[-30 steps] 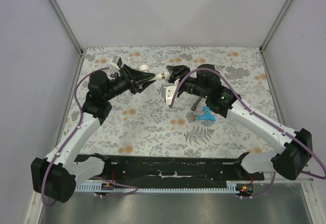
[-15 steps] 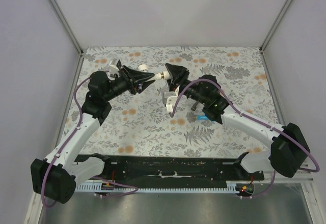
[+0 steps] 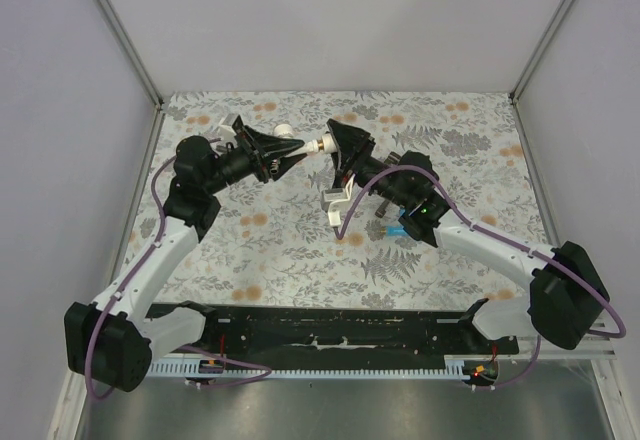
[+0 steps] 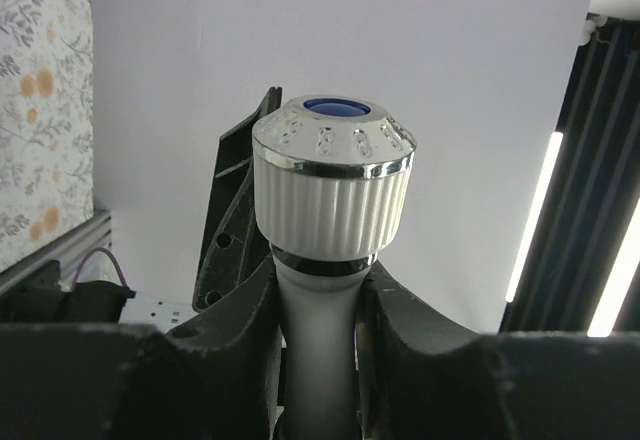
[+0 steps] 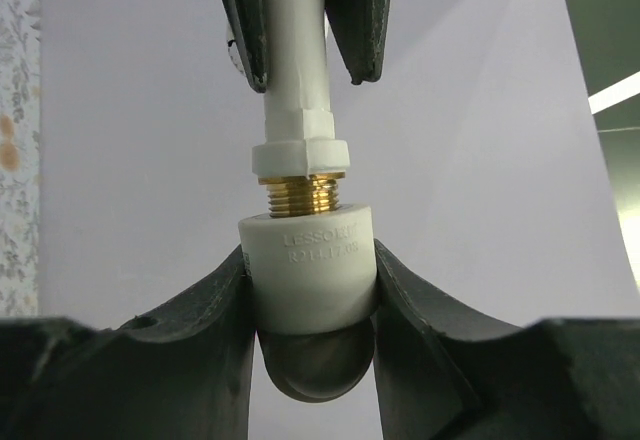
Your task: Install the water faucets
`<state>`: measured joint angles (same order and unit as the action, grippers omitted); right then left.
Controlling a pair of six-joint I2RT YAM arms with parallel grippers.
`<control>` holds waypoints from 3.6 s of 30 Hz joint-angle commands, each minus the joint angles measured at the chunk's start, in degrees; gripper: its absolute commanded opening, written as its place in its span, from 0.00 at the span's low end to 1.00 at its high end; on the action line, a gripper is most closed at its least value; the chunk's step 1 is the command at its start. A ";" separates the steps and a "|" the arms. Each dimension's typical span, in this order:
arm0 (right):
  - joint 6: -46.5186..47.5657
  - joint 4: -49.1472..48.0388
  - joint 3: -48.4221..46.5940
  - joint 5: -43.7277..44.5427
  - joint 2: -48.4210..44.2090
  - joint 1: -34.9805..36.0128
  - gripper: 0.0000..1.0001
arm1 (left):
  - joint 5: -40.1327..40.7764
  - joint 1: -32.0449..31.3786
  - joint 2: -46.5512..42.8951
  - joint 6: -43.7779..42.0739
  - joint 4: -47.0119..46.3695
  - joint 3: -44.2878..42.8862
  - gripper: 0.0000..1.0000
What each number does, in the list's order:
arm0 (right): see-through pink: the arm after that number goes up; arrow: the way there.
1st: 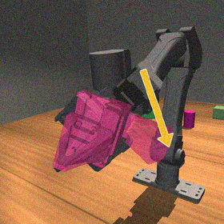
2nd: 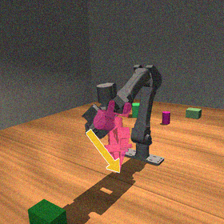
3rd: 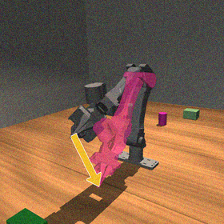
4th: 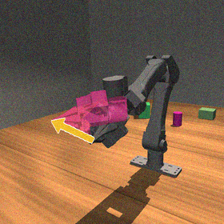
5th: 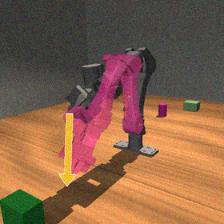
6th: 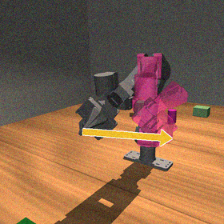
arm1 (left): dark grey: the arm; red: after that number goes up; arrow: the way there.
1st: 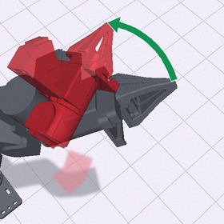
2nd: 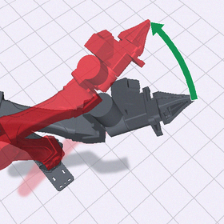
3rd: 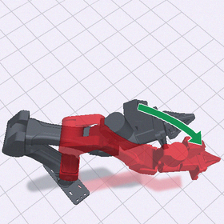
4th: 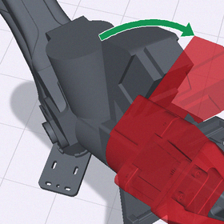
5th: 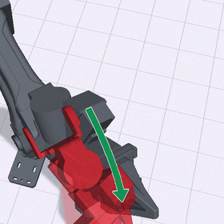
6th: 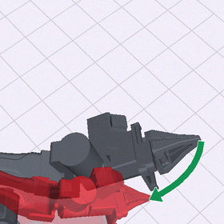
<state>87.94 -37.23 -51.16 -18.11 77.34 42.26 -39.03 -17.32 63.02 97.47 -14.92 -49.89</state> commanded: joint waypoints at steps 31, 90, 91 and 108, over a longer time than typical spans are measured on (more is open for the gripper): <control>-10.07 9.55 -6.15 2.19 -4.22 2.65 0.00 | 2.90 -1.05 -1.15 -2.90 -2.84 -5.13 0.02; -3.39 7.44 -5.36 4.22 -6.94 0.19 0.00 | -8.70 -1.31 7.73 -10.72 -4.78 -14.09 0.02; -3.48 7.53 -5.53 4.31 -6.77 0.19 0.00 | -8.35 -1.49 7.64 -11.33 -4.16 -14.01 0.02; -9.63 24.21 -11.68 3.08 -7.64 0.98 0.00 | -5.79 -3.16 6.23 -23.72 -8.37 -12.16 0.02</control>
<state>81.89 -18.90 -58.72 -10.46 71.66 42.19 -43.66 -19.53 70.72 80.16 -16.14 -61.08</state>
